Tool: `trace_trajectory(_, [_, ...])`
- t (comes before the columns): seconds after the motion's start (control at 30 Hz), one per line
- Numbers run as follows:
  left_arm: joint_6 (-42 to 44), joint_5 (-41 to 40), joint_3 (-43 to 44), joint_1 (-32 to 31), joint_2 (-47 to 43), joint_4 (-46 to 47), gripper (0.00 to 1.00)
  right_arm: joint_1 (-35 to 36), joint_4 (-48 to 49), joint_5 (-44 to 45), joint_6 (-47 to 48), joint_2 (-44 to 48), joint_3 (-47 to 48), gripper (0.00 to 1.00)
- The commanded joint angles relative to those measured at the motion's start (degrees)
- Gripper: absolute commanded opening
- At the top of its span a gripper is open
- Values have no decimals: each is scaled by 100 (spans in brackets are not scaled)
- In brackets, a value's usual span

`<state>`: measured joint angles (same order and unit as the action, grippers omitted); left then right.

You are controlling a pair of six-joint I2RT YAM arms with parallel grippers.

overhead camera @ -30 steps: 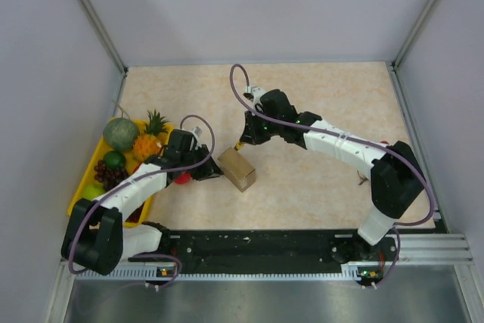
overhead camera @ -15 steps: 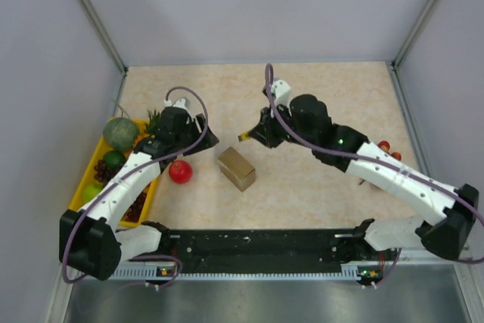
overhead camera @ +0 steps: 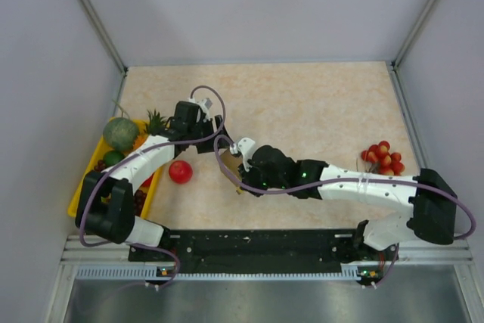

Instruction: Unpack the express box

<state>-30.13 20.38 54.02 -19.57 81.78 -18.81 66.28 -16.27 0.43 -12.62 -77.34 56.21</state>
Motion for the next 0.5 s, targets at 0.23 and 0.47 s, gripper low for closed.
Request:
trace_trajectory(0.23, [-678, 581, -847, 15, -153, 1010, 65, 34, 555, 1837, -408, 158, -373, 0])
trace_trajectory(0.47, [-1074, 607, -1315, 15, -557, 1230, 60, -141, 502, 2242, -583, 404, -540, 0])
